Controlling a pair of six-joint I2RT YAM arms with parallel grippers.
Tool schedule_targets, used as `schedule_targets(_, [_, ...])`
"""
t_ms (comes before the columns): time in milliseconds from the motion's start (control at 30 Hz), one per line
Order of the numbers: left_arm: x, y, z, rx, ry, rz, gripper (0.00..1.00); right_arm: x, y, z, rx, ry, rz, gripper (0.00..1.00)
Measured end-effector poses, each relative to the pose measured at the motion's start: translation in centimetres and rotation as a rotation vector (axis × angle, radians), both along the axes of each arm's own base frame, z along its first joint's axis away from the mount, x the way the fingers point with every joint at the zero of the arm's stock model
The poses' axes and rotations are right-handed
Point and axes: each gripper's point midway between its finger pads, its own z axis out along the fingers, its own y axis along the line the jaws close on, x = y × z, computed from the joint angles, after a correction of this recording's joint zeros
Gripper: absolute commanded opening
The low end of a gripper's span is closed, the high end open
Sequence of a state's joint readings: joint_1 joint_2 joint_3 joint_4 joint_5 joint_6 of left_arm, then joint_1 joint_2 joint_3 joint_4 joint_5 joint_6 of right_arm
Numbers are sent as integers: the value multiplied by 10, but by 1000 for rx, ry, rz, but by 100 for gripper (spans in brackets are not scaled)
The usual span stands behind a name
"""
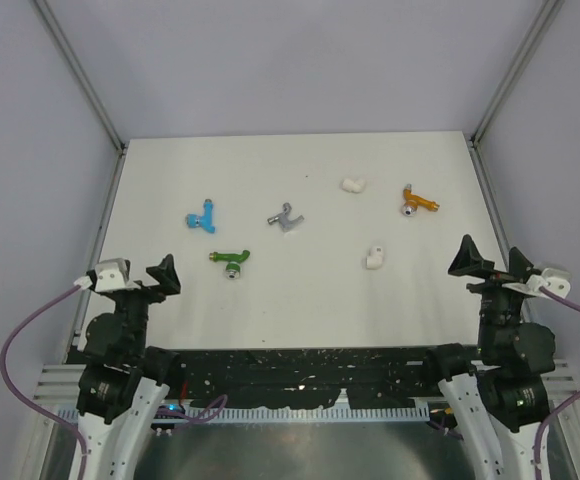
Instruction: Install the water faucets
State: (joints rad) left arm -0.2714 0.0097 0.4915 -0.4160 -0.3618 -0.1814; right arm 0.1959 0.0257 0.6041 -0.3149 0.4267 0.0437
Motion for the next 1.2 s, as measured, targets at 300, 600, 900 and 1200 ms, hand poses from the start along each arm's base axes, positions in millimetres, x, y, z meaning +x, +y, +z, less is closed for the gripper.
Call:
schedule_targets(300, [-15, -15, 26, -19, -28, -107, 100, 10, 17, 21, 32, 41, 85, 95])
schedule_targets(600, [-5, -28, 37, 37, 83, -171, 100, 46, 31, -18, 99, 288, 104, 95])
schedule_targets(900, [16, -40, 31, 72, 181, -208, 100, 71, 61, -47, 92, 529, 224, 96])
schedule_targets(1200, [46, -55, 5, 61, 322, -239, 100, 103, 83, -110, 93, 811, 284, 97])
